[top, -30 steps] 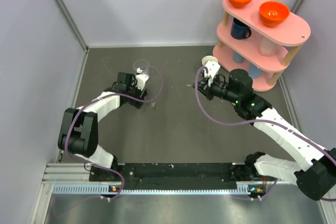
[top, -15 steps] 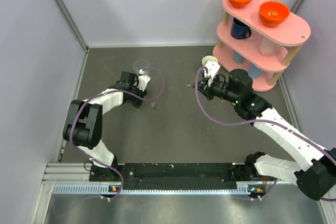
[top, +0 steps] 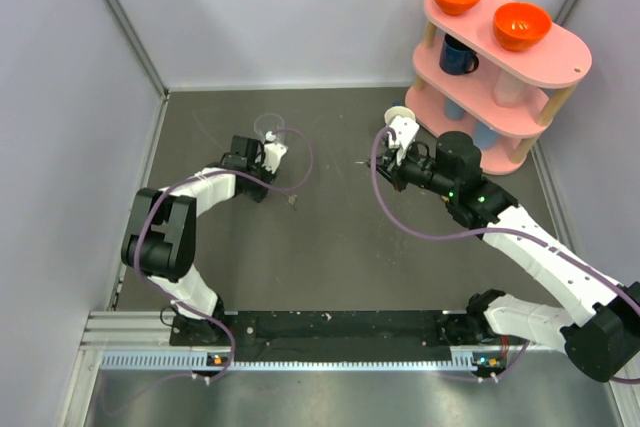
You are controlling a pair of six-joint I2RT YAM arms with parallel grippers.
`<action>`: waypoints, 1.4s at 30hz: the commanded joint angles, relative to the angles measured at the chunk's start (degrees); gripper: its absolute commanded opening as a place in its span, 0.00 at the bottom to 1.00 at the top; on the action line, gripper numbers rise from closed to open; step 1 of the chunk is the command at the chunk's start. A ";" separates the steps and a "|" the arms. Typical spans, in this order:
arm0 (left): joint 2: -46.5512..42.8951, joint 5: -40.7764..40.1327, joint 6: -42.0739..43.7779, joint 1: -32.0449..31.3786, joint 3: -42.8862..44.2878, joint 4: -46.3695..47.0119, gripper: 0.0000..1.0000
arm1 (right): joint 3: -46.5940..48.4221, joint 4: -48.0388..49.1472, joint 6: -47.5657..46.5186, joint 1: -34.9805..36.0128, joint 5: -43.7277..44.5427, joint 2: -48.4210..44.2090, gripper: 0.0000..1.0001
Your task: Unlock with the key
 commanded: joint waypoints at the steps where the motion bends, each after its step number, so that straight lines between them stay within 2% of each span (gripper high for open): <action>1: 0.67 1.03 0.43 -0.30 1.92 0.49 0.32 | -0.06 1.15 -0.42 -0.74 -0.47 -0.32 0.00; 2: 0.76 1.29 0.34 -0.30 1.92 0.31 0.28 | -0.06 1.15 -0.42 -0.73 -0.47 -0.32 0.00; 3: 0.93 1.38 0.60 -0.30 2.01 0.22 0.12 | -0.06 1.15 -0.50 -0.82 -0.56 -0.24 0.00; 5: 1.11 1.21 0.61 -0.30 2.36 -0.13 0.00 | -0.06 1.15 -0.50 -0.73 -0.38 -0.41 0.00; 14: -6.17 8.13 0.52 -0.30 4.99 -4.34 0.00 | -0.23 1.15 -0.59 -0.73 -0.47 -0.50 0.00; 18: -12.67 16.74 -0.44 -0.30 7.54 -7.69 0.00 | -0.41 1.33 -0.68 -0.82 -0.47 -0.85 0.00; 27: -25.51 35.11 -3.87 -0.39 13.08 -8.48 0.00 | -1.64 2.38 0.46 -1.17 -1.96 -2.87 0.00; 32: -29.73 42.85 -10.72 -0.30 15.02 -3.05 0.00 | -1.73 2.47 2.39 -2.66 -5.91 -4.01 0.00; 33: -30.09 44.25 -14.30 -0.39 14.93 -1.46 0.00 | -1.73 2.47 3.53 -3.10 -7.75 -4.10 0.00; 38: -32.02 50.85 -24.34 -0.48 11.78 13.27 0.00 | -0.68 3.35 9.33 -7.49 -14.08 -3.93 0.00; 42: -30.62 55.52 -32.33 -1.18 10.98 20.24 0.00 | 1.78 3.44 17.04 -10.22 -21.90 -2.44 0.00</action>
